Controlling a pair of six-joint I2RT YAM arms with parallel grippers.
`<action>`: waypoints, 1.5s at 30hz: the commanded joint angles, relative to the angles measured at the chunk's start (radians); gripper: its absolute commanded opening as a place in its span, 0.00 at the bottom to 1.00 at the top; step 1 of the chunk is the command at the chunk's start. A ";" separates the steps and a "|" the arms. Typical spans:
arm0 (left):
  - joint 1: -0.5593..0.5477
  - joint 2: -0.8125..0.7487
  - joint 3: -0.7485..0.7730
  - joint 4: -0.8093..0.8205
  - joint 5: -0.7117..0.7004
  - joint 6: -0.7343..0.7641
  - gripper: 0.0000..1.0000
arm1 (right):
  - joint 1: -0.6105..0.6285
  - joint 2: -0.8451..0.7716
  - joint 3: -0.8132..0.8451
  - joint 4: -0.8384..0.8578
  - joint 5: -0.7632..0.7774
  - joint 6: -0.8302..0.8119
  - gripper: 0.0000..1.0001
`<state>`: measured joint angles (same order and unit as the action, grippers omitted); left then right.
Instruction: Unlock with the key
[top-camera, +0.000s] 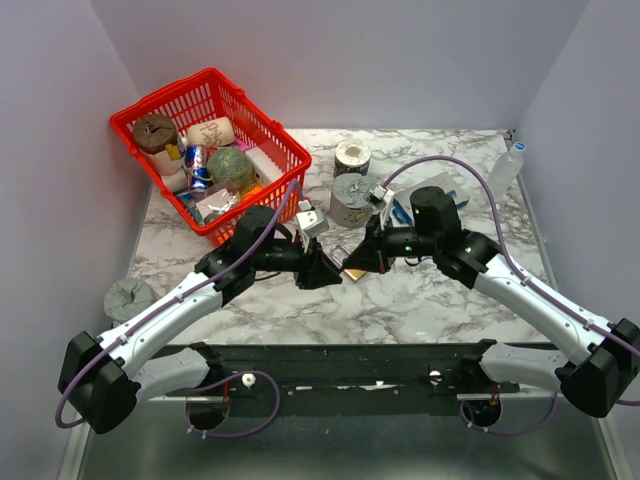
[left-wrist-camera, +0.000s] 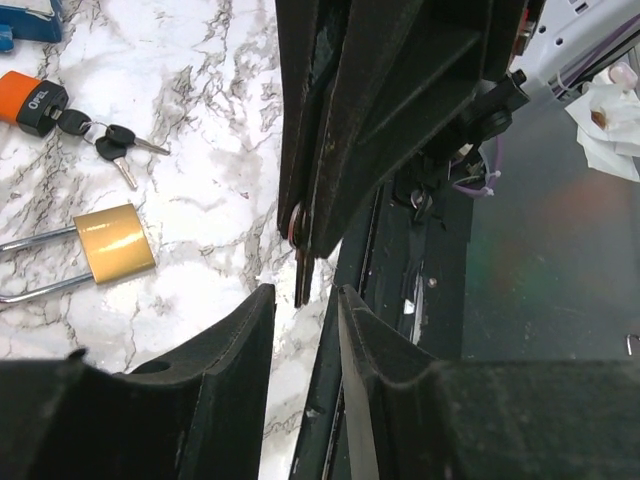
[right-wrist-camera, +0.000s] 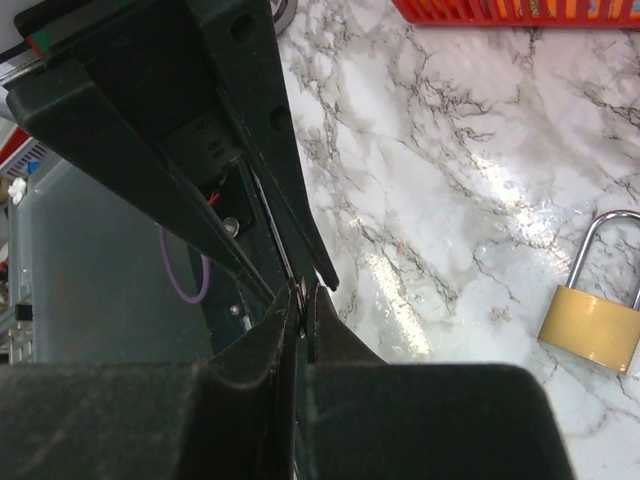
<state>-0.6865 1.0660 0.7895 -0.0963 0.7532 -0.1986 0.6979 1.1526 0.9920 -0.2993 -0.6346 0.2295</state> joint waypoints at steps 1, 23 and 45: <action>0.005 0.003 -0.003 0.023 0.032 -0.001 0.42 | -0.024 -0.027 -0.029 0.025 -0.054 -0.012 0.01; 0.005 0.028 -0.007 0.049 0.074 -0.016 0.00 | -0.029 -0.005 -0.030 0.019 -0.122 -0.042 0.02; 0.005 0.002 -0.027 0.064 0.020 -0.015 0.00 | -0.029 -0.037 0.014 -0.074 0.003 -0.085 0.48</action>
<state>-0.6865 1.0801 0.7715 -0.0532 0.7929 -0.2222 0.6674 1.1362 0.9733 -0.3611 -0.6445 0.1413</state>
